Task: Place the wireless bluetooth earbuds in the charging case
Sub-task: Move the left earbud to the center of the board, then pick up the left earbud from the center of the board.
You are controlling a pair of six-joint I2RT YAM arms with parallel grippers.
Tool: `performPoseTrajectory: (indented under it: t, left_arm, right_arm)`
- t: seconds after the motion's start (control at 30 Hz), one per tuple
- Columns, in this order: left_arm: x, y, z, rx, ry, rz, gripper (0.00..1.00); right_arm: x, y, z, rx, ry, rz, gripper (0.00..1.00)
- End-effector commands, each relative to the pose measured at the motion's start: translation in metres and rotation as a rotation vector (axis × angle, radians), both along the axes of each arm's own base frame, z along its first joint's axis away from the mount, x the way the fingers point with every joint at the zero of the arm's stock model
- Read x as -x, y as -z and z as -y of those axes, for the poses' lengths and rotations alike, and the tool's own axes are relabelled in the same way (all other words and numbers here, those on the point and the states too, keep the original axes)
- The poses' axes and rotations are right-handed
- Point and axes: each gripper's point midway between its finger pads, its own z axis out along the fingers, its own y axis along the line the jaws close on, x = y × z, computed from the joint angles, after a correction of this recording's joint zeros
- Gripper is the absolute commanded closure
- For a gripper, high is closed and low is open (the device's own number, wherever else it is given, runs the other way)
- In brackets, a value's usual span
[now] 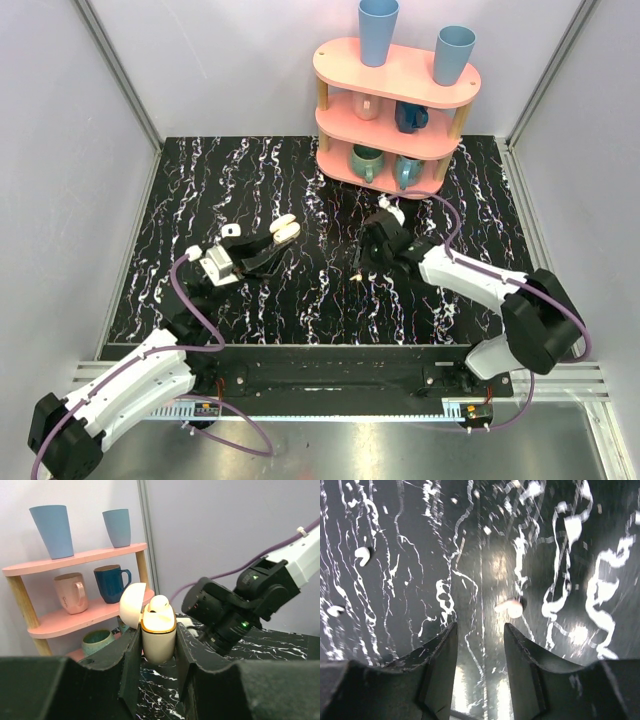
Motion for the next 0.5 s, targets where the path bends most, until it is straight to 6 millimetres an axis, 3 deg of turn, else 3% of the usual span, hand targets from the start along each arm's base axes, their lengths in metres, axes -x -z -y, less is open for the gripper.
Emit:
performPoseTrajectory:
  t: [0.0,0.33,0.47]
  left_arm:
    - [-0.004,-0.012,-0.010,0.036,-0.059,0.033,1.00]
    - [-0.007,-0.012,-0.009,0.028,-0.065,0.024,1.00]
    - [-0.007,-0.012,-0.009,0.021,-0.066,0.021,1.00]
  right_arm:
    - [0.015,0.006,0.000,-0.144,0.345,-0.131,0.52]
    - [0.011,0.039,-0.003,-0.025,0.648,-0.220,0.50]
    - [0.004,0.035,0.000,0.017,0.749,-0.235,0.50]
